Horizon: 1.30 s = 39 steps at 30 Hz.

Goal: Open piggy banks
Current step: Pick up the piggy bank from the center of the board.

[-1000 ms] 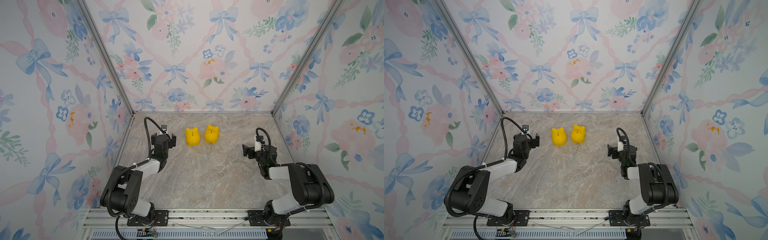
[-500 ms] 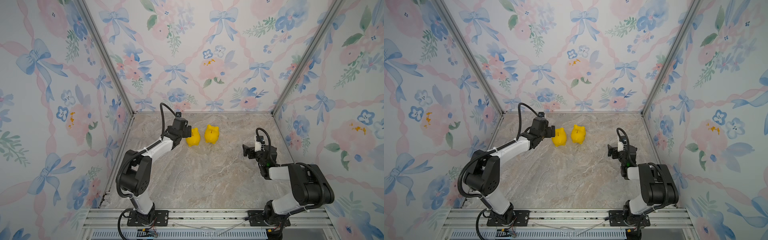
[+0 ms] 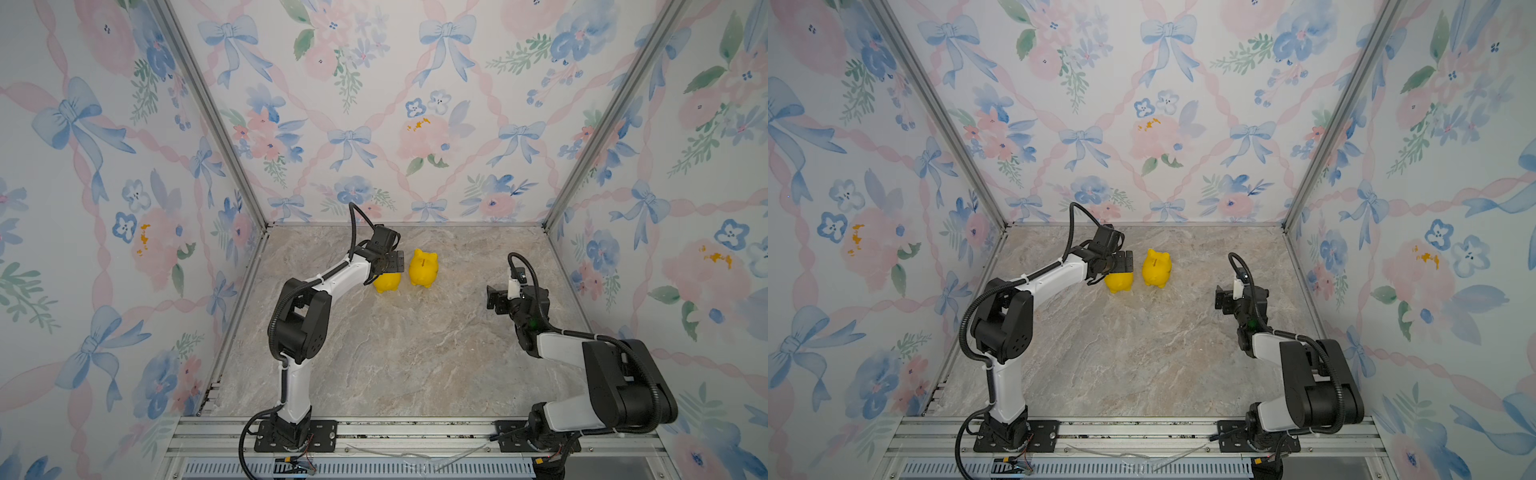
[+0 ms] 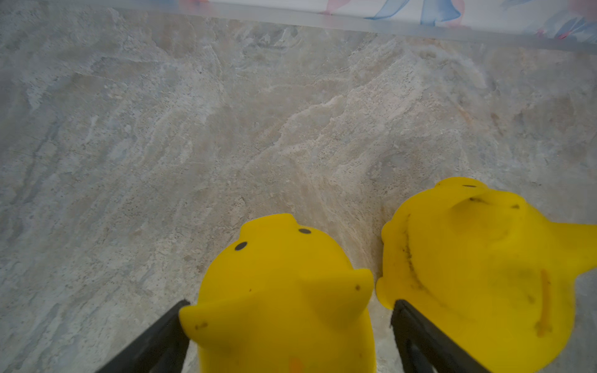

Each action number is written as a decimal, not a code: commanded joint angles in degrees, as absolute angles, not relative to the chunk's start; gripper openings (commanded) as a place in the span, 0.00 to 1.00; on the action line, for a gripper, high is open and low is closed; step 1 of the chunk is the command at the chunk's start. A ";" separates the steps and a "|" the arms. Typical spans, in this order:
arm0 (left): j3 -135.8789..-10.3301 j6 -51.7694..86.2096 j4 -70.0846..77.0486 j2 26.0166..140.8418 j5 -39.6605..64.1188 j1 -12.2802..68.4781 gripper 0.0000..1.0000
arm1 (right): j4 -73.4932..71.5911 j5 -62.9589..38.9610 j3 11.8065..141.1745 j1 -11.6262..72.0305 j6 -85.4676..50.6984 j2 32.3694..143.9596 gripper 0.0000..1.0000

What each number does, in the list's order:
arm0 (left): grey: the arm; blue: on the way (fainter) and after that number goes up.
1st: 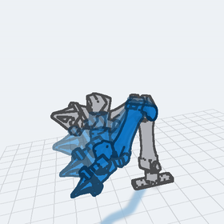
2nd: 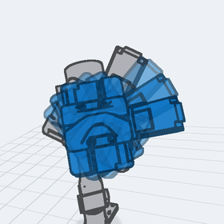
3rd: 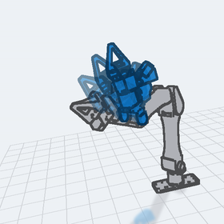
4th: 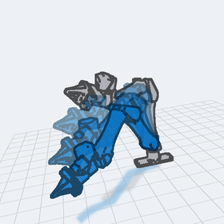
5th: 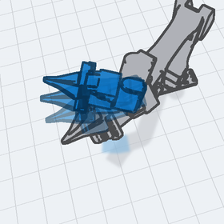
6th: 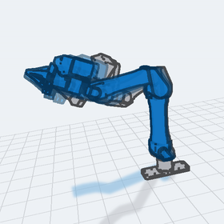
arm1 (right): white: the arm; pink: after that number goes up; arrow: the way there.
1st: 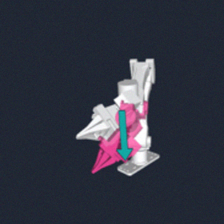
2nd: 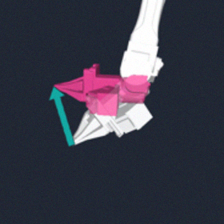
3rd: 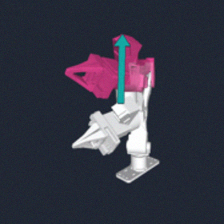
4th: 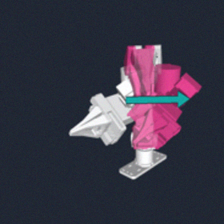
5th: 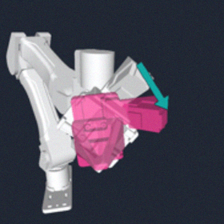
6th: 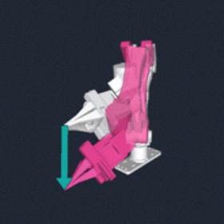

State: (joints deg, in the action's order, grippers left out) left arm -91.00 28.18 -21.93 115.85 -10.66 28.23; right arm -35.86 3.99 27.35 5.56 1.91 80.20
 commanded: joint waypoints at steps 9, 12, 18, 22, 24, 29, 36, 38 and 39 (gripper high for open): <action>-98.15 29.90 -29.81 121.36 -16.93 30.49 0.97 | -12.02 8.93 35.17 15.92 -1.17 65.09 0.96; -98.96 30.14 -29.84 121.88 -18.37 31.09 0.96 | -10.31 8.21 34.92 18.60 -1.29 63.12 0.96; -99.67 30.39 -29.87 122.36 -20.31 31.56 0.90 | -9.32 4.81 32.54 20.48 -1.63 59.99 0.96; -100.02 30.50 -29.89 122.00 -19.98 31.59 0.87 | -9.48 2.95 30.61 20.90 -2.27 58.83 0.96; -100.11 30.49 -29.88 121.66 -19.66 31.59 0.84 | -9.58 2.24 29.73 21.07 -2.33 58.41 0.96; -99.42 30.27 -29.87 120.37 -19.95 31.56 0.81 | -9.67 0.47 28.83 21.69 -3.16 58.31 0.96; -97.64 29.78 -29.71 117.29 -20.18 31.55 0.76 | -8.99 -2.18 28.73 23.74 -4.81 57.79 0.96; -96.59 29.37 -29.70 115.91 -19.82 31.58 0.76 | -8.03 -2.32 29.18 24.68 -4.99 57.50 0.96; -95.87 29.17 -29.70 115.00 -19.69 31.62 0.76 | -7.76 -2.46 29.26 25.13 -5.21 57.36 0.96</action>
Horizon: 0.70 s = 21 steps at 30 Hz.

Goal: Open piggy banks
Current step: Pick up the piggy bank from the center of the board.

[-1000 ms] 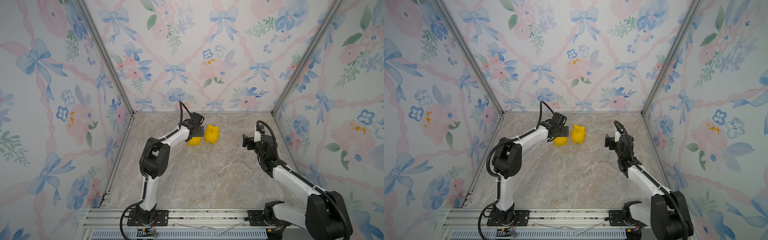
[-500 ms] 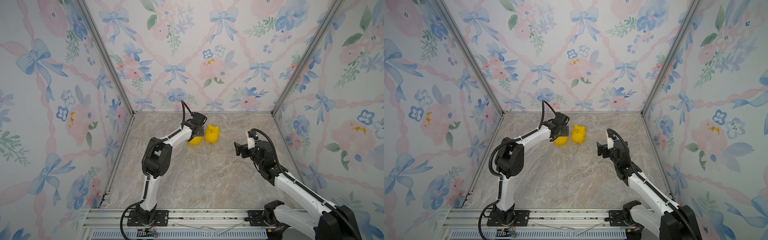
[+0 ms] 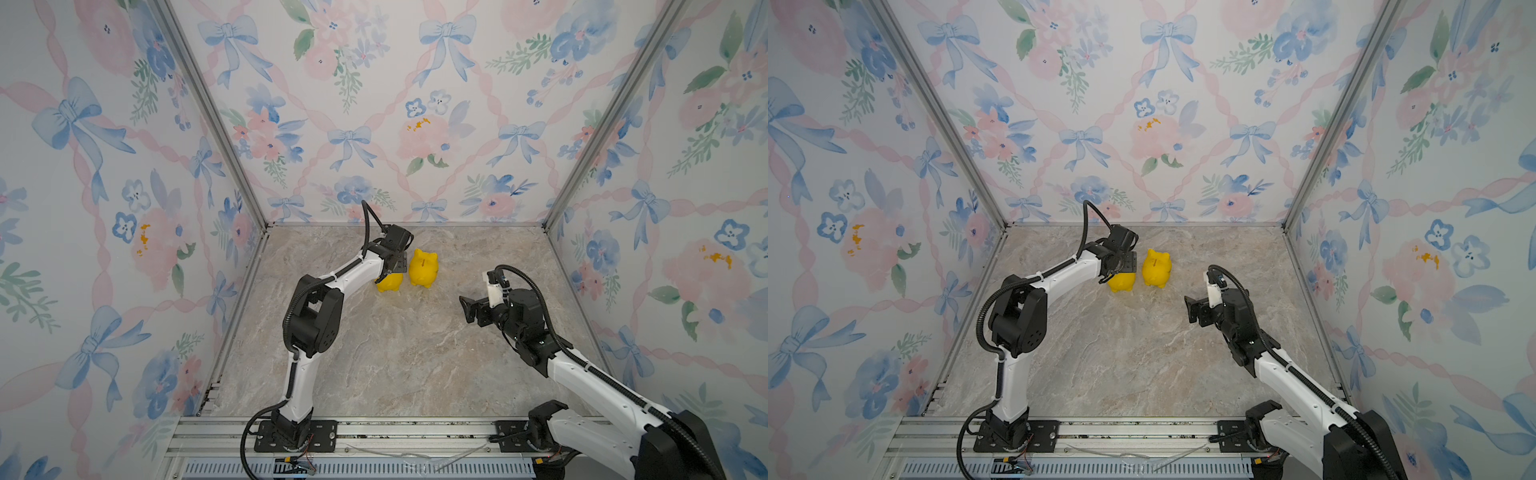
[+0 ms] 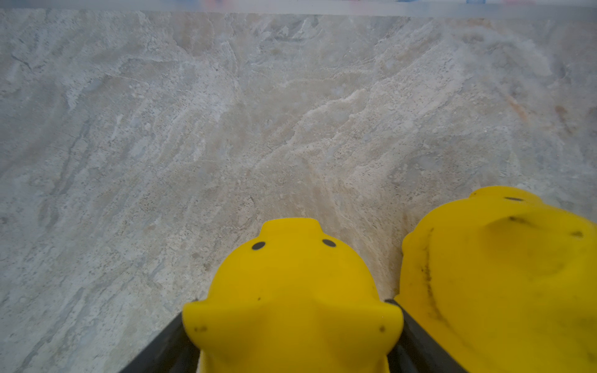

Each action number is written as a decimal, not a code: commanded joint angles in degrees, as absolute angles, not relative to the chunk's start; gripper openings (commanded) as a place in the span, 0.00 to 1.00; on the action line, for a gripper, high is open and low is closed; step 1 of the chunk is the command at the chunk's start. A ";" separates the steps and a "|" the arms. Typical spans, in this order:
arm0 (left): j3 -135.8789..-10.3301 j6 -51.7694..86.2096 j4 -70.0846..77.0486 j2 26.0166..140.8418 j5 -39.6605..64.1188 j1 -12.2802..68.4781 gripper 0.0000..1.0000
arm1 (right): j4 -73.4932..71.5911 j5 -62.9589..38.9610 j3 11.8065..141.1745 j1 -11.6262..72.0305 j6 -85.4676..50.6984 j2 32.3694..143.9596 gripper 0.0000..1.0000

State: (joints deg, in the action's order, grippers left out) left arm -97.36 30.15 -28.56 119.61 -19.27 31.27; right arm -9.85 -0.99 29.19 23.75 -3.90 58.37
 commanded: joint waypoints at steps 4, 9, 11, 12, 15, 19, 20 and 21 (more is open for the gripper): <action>-91.61 28.65 -29.40 110.49 -19.00 31.60 0.76 | -8.20 -3.65 29.14 26.27 -7.11 56.67 0.96; -83.08 27.76 -27.59 102.05 -14.37 31.55 0.76 | -9.71 -5.48 28.68 26.81 -10.86 56.64 0.96; -78.89 27.68 -26.54 98.21 -11.47 31.75 0.76 | -10.49 -7.12 28.52 26.91 -12.60 57.09 0.96; -76.62 27.76 -25.96 95.75 -9.61 31.78 0.76 | -10.79 -7.95 28.54 26.90 -13.29 57.41 0.96; -69.78 26.90 -22.76 88.50 -0.88 31.92 0.75 | -11.73 -10.51 28.50 26.91 -16.26 58.88 0.96; -61.80 27.28 -17.73 80.00 10.68 31.73 0.76 | -15.82 -16.56 27.10 27.07 -20.29 60.85 0.96; -60.22 28.15 -16.38 78.37 13.15 31.73 0.76 | -16.65 -18.47 26.78 27.12 -20.75 61.17 0.96; -58.15 29.10 -14.45 77.08 16.18 31.80 0.76 | -17.36 -20.07 26.40 27.14 -20.87 61.34 0.96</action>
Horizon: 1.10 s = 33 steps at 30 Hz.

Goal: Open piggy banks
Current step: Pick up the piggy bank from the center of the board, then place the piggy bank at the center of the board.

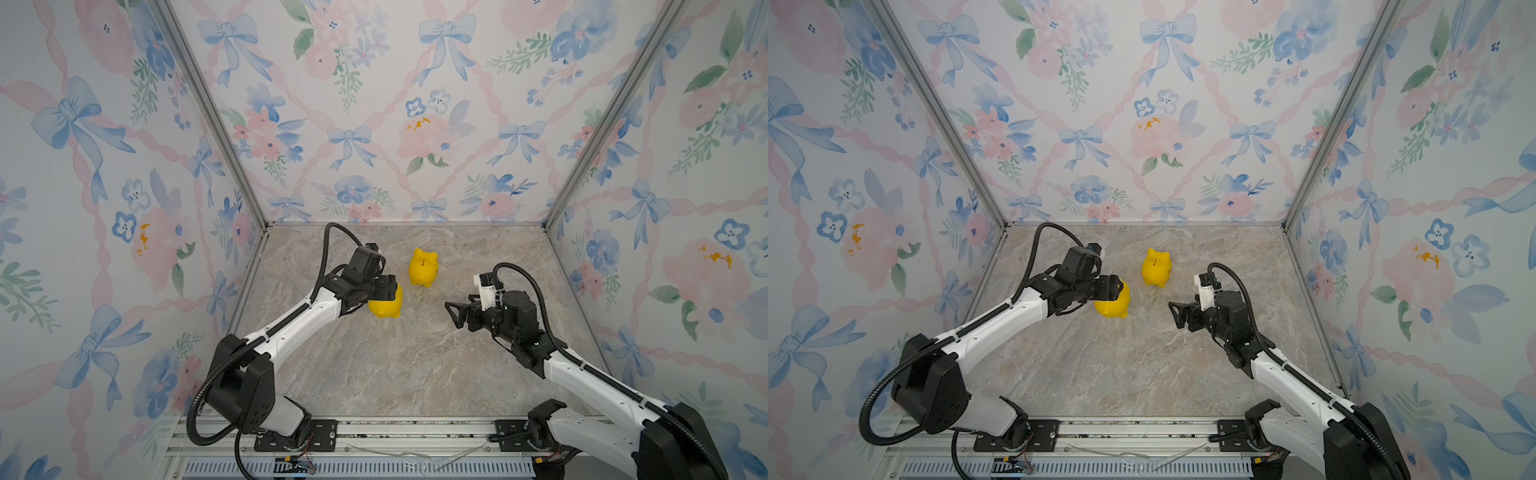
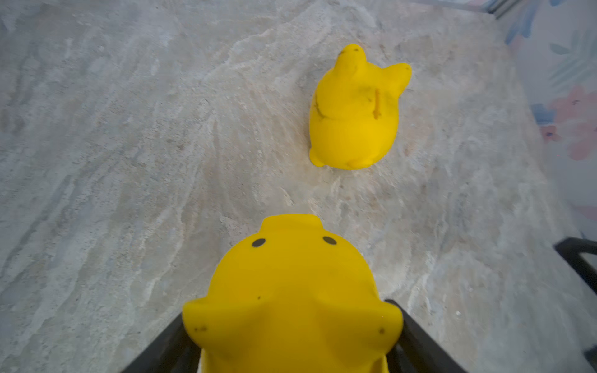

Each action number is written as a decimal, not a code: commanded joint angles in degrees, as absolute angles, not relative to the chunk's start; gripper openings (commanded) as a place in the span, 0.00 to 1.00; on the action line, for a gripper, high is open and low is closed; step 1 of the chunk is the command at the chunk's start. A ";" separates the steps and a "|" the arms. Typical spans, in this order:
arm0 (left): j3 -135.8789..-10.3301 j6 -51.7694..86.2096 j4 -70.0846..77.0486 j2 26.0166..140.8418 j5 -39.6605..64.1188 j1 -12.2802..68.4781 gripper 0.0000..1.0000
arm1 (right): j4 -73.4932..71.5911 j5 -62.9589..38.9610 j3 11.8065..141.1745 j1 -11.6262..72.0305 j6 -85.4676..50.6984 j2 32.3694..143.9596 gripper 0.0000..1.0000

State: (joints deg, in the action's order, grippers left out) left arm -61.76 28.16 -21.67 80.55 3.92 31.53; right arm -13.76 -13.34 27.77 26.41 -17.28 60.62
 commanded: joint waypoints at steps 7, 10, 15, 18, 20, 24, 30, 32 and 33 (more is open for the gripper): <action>-50.95 32.95 -4.83 76.88 27.28 32.53 0.75 | -16.31 -29.43 23.40 28.65 -18.26 57.60 0.96; -49.02 34.43 0.03 79.80 32.95 32.49 0.75 | -15.92 -31.10 21.44 28.65 -18.33 54.54 0.96; -44.67 38.06 7.65 82.83 33.24 32.32 0.75 | -19.95 -31.02 18.51 28.74 -21.79 54.49 0.96; -42.54 40.12 12.65 83.97 34.04 32.09 0.75 | -21.73 -31.21 18.25 29.07 -22.53 55.99 0.96; -40.52 40.16 13.17 84.76 32.96 32.03 0.75 | -23.13 -31.20 18.27 29.57 -22.56 56.87 0.96; -38.92 41.05 15.23 86.37 32.10 31.68 0.75 | -23.93 -30.51 19.59 30.87 -22.09 59.41 0.96; -35.44 42.65 19.60 86.03 30.82 31.36 0.82 | -26.60 -30.89 20.04 31.98 -22.20 63.70 0.96; -34.10 42.70 20.55 85.41 30.33 31.05 0.83 | -26.84 -31.04 20.52 32.30 -22.08 65.17 0.96; -33.44 42.72 20.71 85.31 30.16 30.79 0.84 | -26.88 -30.89 20.88 32.47 -21.98 65.98 0.96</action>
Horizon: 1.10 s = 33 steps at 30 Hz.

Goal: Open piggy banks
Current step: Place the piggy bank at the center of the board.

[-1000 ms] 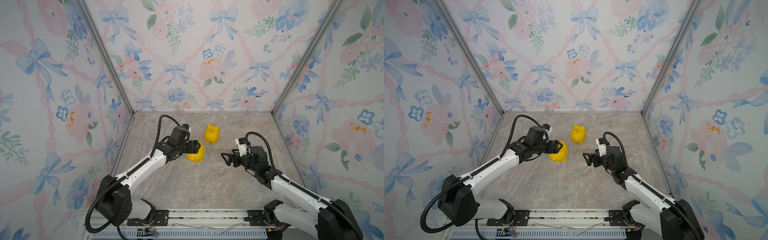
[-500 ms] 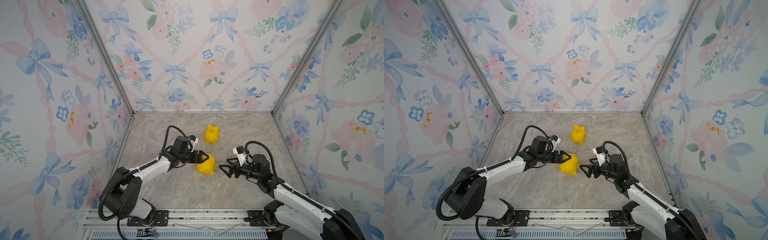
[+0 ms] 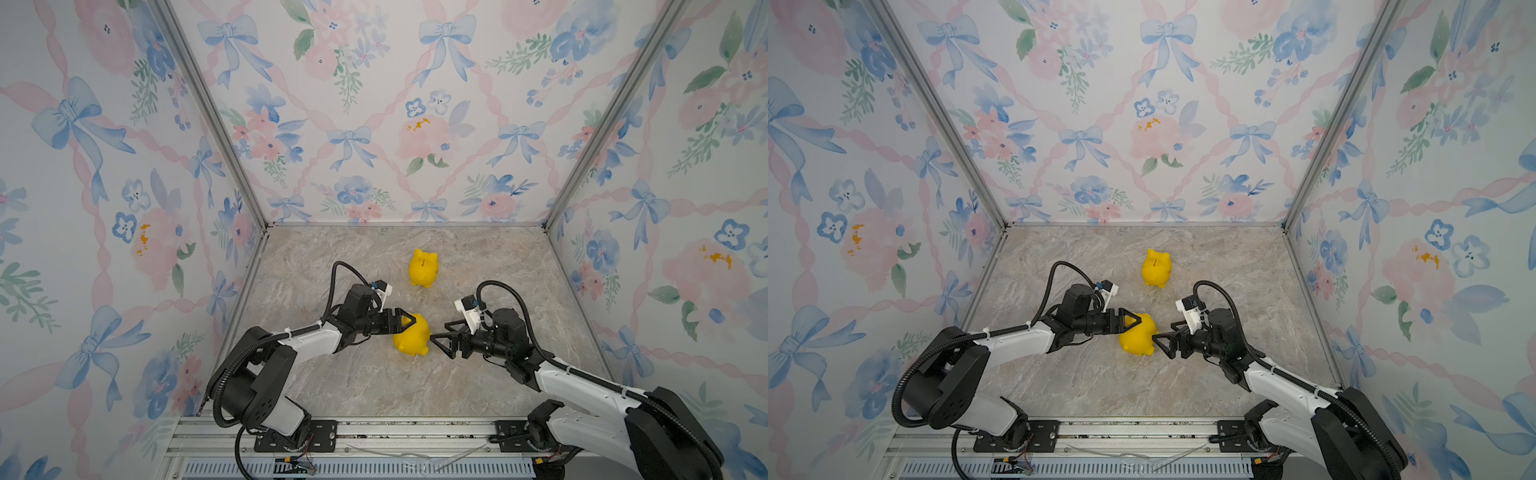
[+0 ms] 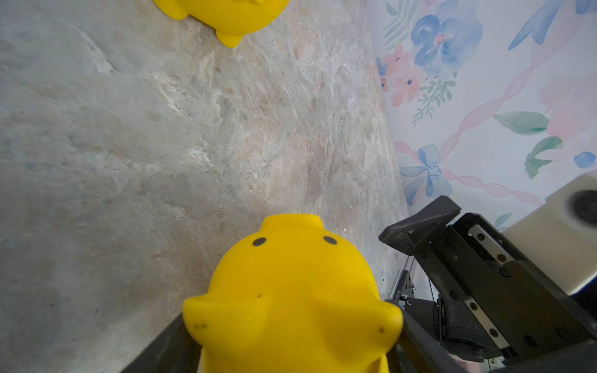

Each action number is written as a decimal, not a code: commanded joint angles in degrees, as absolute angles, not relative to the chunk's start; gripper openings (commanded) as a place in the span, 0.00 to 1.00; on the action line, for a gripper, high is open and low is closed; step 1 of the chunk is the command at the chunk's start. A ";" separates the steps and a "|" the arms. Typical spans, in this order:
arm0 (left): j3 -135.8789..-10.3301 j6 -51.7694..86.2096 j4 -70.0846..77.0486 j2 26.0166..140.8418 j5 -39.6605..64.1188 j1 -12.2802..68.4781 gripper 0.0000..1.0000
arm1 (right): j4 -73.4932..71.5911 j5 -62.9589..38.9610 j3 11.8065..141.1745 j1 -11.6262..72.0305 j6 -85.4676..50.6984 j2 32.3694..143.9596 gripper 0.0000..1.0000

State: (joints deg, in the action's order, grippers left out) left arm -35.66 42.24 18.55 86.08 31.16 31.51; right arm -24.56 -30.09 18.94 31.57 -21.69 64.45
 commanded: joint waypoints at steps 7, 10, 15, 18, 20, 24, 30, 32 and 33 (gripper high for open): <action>-29.12 43.20 23.12 83.48 30.41 28.31 0.90 | -26.51 -28.45 23.11 33.37 -22.78 69.89 0.96; -28.09 42.81 23.14 82.51 30.76 26.72 0.93 | -26.79 -26.14 23.61 33.48 -25.04 71.28 0.96; -26.81 42.27 23.12 80.07 31.00 24.27 0.97 | -23.78 -25.16 26.11 33.41 -26.10 74.12 0.96; -26.30 41.85 23.12 79.58 31.79 22.62 0.98 | -22.82 -25.27 27.29 33.48 -25.87 75.50 0.96; -25.97 41.71 23.12 79.30 32.14 21.56 0.98 | -20.54 -25.16 28.81 33.36 -25.49 76.55 0.96; -25.47 41.34 22.59 78.30 32.88 19.51 0.98 | -18.38 -25.94 30.66 33.48 -25.97 78.76 0.96; -25.57 39.97 21.01 76.60 34.12 18.54 0.98 | -25.69 -27.42 27.96 33.95 -29.63 80.07 0.96; -25.59 40.00 21.01 76.90 34.74 18.48 0.98 | -26.49 -27.55 27.42 34.88 -29.22 79.66 0.97; -25.67 40.03 21.01 76.95 35.09 18.52 0.98 | -26.01 -27.75 27.40 35.49 -28.57 79.38 0.97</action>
